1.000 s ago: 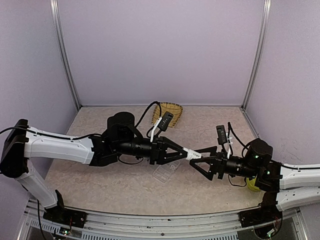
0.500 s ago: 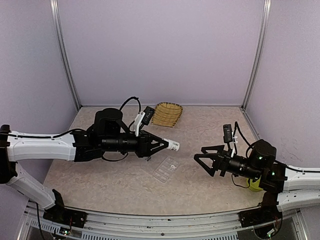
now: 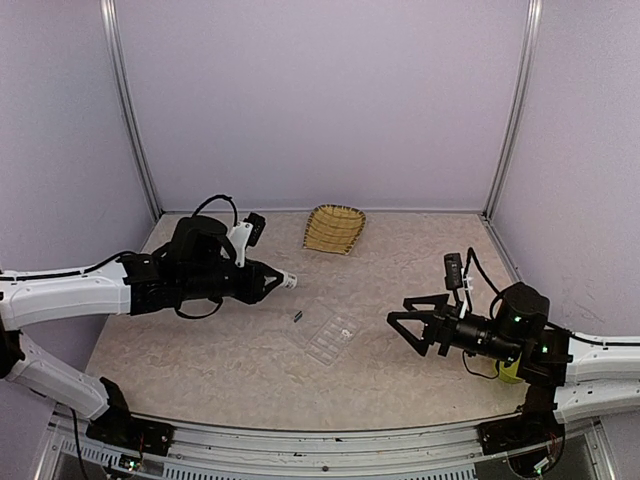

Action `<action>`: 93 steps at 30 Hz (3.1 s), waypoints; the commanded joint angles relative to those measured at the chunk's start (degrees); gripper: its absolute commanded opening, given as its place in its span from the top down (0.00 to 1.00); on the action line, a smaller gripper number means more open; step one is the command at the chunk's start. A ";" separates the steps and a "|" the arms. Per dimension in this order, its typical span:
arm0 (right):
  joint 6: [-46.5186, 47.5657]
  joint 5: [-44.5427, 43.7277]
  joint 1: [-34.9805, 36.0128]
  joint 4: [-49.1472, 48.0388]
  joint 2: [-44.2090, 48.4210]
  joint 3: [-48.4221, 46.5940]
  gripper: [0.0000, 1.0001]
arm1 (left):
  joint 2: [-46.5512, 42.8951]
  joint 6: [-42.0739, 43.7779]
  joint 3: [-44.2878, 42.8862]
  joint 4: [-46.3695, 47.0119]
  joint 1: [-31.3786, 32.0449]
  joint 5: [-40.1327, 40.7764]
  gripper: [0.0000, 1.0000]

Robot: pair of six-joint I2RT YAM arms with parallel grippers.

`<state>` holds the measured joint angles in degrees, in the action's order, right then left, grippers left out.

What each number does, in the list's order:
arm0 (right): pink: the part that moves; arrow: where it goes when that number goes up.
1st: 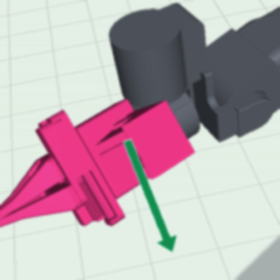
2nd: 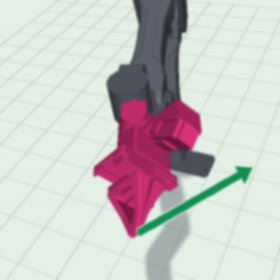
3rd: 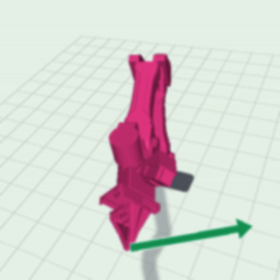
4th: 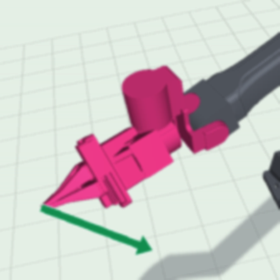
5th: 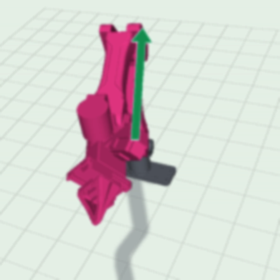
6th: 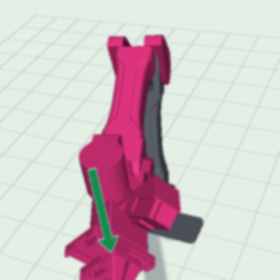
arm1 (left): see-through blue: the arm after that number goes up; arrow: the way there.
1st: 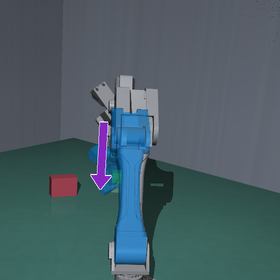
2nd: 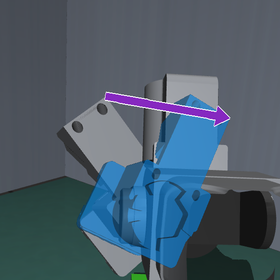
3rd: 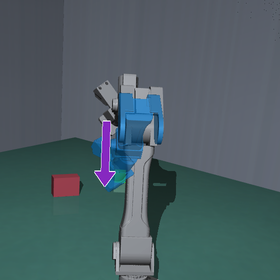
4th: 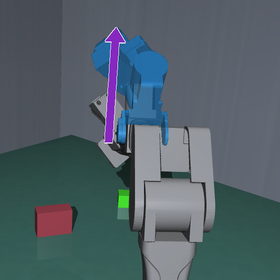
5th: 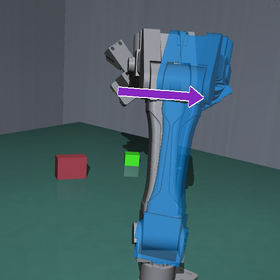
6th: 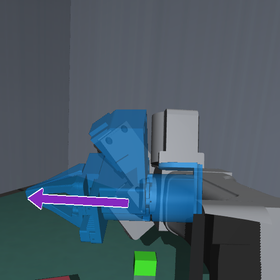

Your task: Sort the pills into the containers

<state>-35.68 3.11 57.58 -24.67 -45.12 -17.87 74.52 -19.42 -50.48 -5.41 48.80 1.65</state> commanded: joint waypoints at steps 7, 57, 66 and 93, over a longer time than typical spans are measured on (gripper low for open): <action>1.29 -0.69 -0.26 -0.50 0.65 1.60 0.00 | -1.64 -0.75 5.26 -6.76 -8.35 5.77 0.75; 1.23 -0.03 -0.27 1.33 1.79 1.08 0.00 | 20.57 5.84 -1.50 -4.02 -26.45 16.81 0.60; 0.93 -0.02 -0.28 0.18 0.45 1.63 0.00 | 16.08 6.34 -1.02 -1.19 -26.65 16.40 0.20; 0.70 0.79 -0.25 -1.98 -5.01 1.48 0.00 | 27.75 9.65 -13.07 -1.49 -26.47 1.57 0.10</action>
<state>-35.00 3.81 57.58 -25.17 -49.89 -15.18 98.98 -11.05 -61.32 -5.67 22.52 5.54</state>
